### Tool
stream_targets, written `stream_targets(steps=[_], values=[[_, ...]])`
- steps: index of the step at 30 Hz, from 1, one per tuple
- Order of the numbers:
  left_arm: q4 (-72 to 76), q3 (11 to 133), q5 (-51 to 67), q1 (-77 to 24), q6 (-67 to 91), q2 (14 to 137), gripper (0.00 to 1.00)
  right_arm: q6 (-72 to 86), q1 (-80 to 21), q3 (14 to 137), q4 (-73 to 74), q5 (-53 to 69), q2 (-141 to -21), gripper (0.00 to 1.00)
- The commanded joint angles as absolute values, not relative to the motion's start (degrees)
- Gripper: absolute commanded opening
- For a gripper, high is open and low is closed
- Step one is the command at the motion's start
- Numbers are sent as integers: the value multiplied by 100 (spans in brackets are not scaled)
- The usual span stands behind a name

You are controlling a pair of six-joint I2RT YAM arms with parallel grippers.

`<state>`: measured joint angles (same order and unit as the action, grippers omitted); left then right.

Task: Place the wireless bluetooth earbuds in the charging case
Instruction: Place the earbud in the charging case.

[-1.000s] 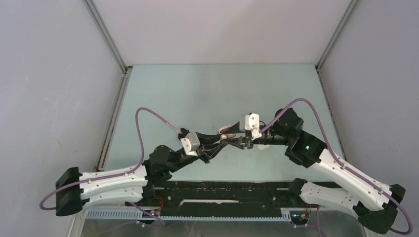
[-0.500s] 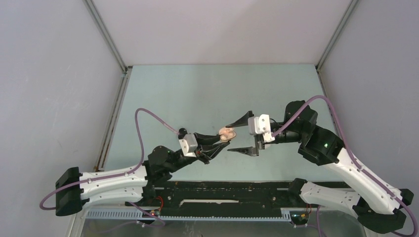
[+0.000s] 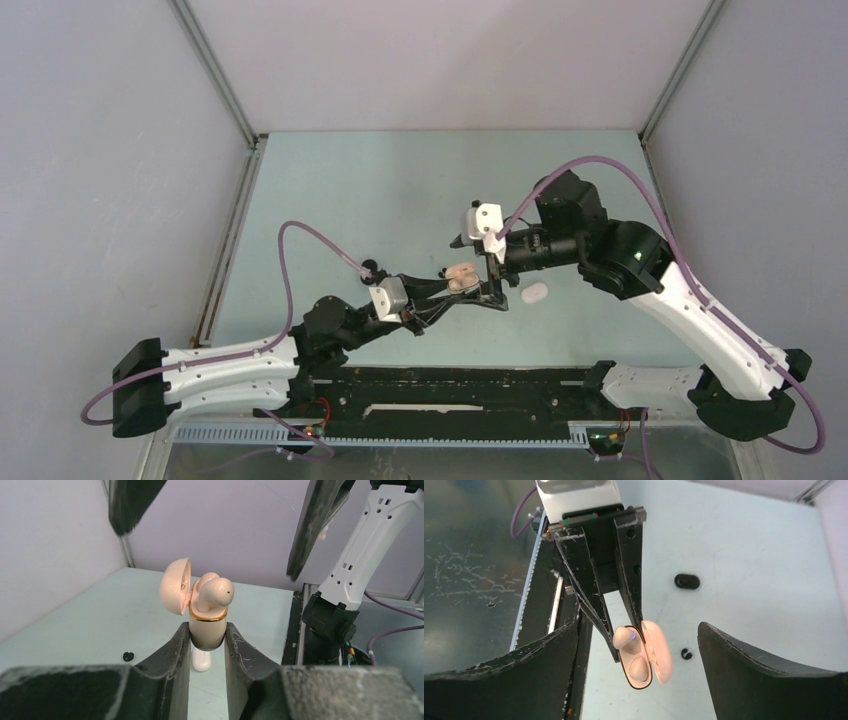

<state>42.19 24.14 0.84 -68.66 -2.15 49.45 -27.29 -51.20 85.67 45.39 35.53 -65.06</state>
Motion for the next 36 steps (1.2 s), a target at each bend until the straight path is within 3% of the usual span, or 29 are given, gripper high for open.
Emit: stream_targets(steps=[1,36], values=[[4290,2515,202,-6891,-452,4893,0,-2531,-5150,8628,4854,3462,-6618,91],[4368,2328,251,-6891,-511,4752,0,-2630,-4540,8644,5292,3542,-6952,87]])
